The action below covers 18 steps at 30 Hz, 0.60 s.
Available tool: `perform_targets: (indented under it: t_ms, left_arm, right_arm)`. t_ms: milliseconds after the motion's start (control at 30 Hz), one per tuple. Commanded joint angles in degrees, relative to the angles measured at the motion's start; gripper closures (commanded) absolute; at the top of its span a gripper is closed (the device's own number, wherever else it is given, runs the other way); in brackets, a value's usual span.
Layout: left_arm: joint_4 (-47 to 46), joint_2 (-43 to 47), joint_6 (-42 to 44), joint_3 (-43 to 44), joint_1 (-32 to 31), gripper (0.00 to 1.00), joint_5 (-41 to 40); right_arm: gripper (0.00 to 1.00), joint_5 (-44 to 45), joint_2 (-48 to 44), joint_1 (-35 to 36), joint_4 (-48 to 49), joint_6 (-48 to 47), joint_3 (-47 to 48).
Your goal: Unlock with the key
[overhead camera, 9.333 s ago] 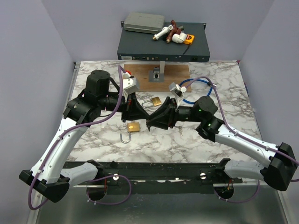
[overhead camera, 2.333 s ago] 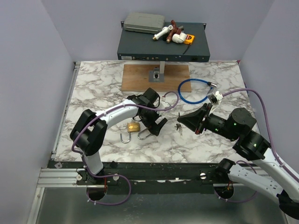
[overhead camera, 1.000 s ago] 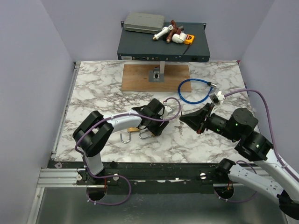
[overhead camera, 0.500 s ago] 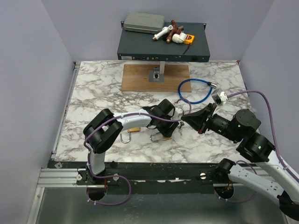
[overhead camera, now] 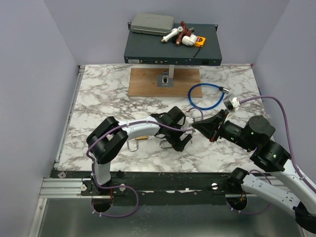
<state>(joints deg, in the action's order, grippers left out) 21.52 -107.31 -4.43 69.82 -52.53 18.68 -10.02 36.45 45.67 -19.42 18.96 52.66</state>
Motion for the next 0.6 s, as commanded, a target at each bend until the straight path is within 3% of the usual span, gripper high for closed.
perform_targets:
  t_ms: [0, 400, 567]
  left_arm:
    - [2.07, 2.94, 7.18, -5.44, 0.02, 0.02, -0.23]
    - [-19.21, 7.16, 24.78, -18.65, -0.03, 0.02, 5.19]
    - [-19.9, 5.81, 30.57, -18.77, -0.03, 0.02, 7.78]
  right_arm:
    - [0.99, 1.56, -0.81, -0.21, -0.45, -1.04, 2.03]
    - [0.99, 2.22, -0.32, -0.22, -0.75, -1.91, 4.28]
    - [0.99, 2.31, -0.41, -0.22, -1.0, -1.91, 4.76]
